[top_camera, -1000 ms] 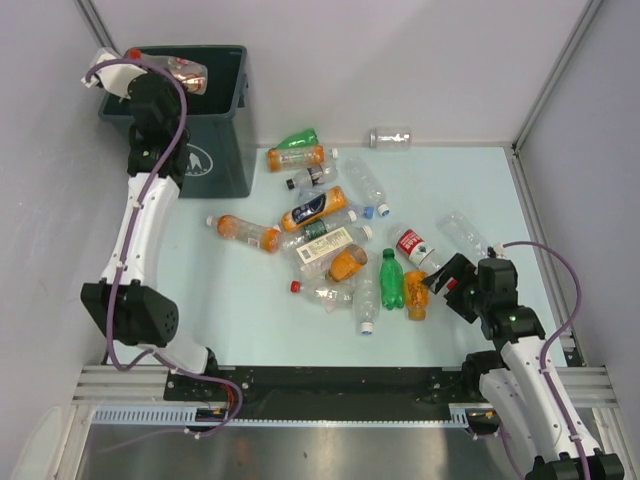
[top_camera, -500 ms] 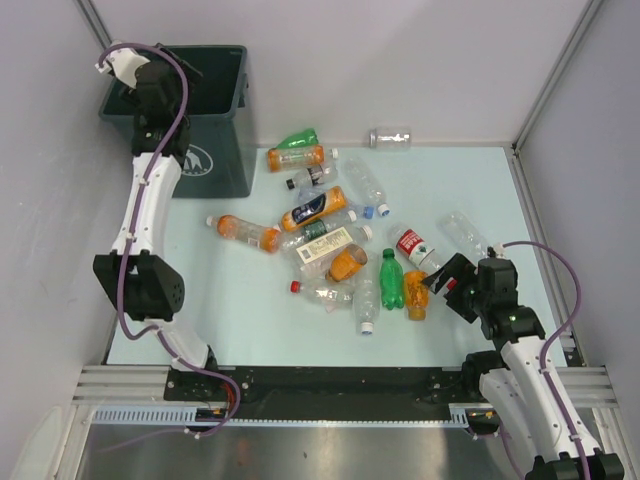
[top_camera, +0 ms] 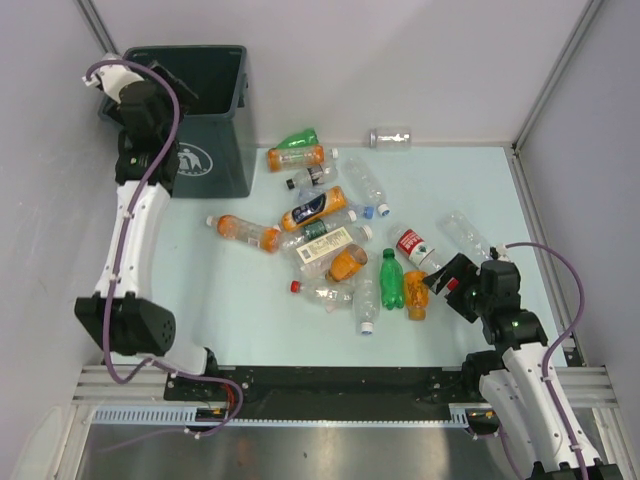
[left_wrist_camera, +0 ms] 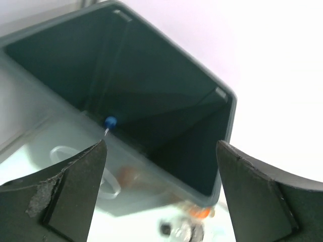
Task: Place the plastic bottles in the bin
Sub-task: Place the plastic bottle in the trash bin, then pick up the plastic bottle from the corner of the board.
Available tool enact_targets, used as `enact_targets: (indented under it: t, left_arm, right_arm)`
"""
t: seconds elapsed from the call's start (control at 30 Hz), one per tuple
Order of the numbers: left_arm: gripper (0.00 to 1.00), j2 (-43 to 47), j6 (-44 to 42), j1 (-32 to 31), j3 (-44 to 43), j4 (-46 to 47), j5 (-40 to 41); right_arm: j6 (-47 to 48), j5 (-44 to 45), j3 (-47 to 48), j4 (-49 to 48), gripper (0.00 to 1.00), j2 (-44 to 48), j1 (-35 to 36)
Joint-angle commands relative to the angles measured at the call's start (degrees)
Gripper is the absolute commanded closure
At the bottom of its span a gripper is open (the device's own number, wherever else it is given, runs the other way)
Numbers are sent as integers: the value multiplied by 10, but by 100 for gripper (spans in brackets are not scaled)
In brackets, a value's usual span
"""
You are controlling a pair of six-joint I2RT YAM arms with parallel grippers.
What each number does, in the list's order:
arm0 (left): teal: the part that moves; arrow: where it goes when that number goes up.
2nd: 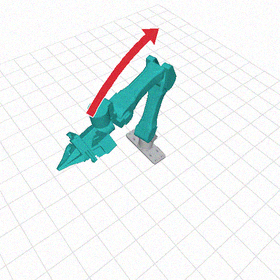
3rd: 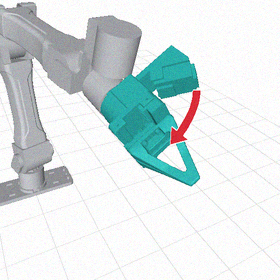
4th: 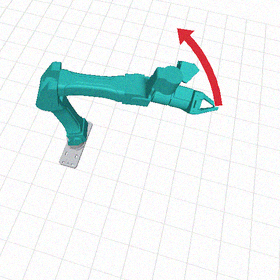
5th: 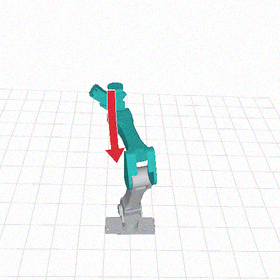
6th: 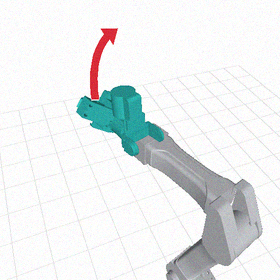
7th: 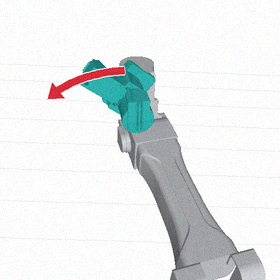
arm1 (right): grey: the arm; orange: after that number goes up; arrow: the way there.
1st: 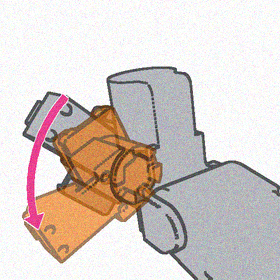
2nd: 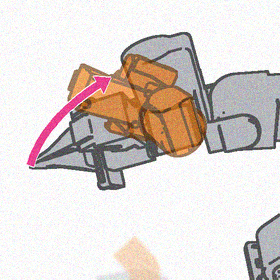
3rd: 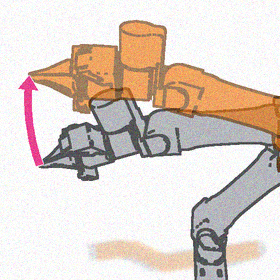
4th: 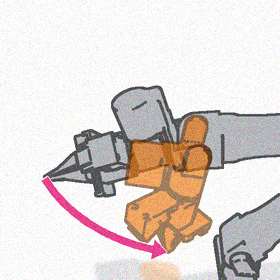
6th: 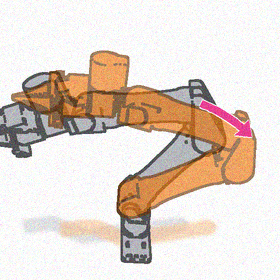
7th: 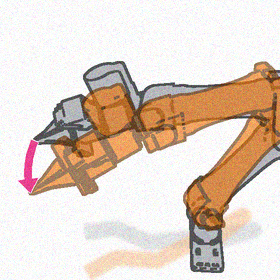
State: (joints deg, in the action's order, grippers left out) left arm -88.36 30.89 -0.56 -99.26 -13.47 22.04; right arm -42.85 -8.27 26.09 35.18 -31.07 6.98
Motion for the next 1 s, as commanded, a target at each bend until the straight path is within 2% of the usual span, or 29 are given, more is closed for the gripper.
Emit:
enact_targets:
  t: [0.0, 0.17, 0.27, 0.5, 0.67, 0.8, 0.9, 0.97]
  left_arm:
    - [6, 111, -59, 4, 98, -3, 7]
    - [5, 200, -135, 4, 198, -29, 37]
    - [1, 225, -183, 4, 239, -66, 63]
    - [0, 289, -196, 4, 398, -60, 156]
    - [0, 288, -225, 4, 486, -16, 198]
    - [0, 259, -266, 4, 501, 21, 248]
    - [0, 193, -325, 24, 496, 56, 263]
    - [0, 133, -339, 41, 467, 27, 244]
  right_arm:
    - [17, 6, 10, -5, 0, 8, -3]
    - [24, -9, 10, -22, 0, 16, -4]
    - [29, -15, 10, -28, 0, 14, -4]
    - [32, -20, 7, -31, 0, 18, -4]
    - [45, -17, 4, -13, 0, 39, -5]
    - [45, -17, -4, 0, 0, 70, -4]
    - [41, -18, -15, -5, 0, 79, -5]
    - [44, -20, -17, -6, 0, 79, -5]
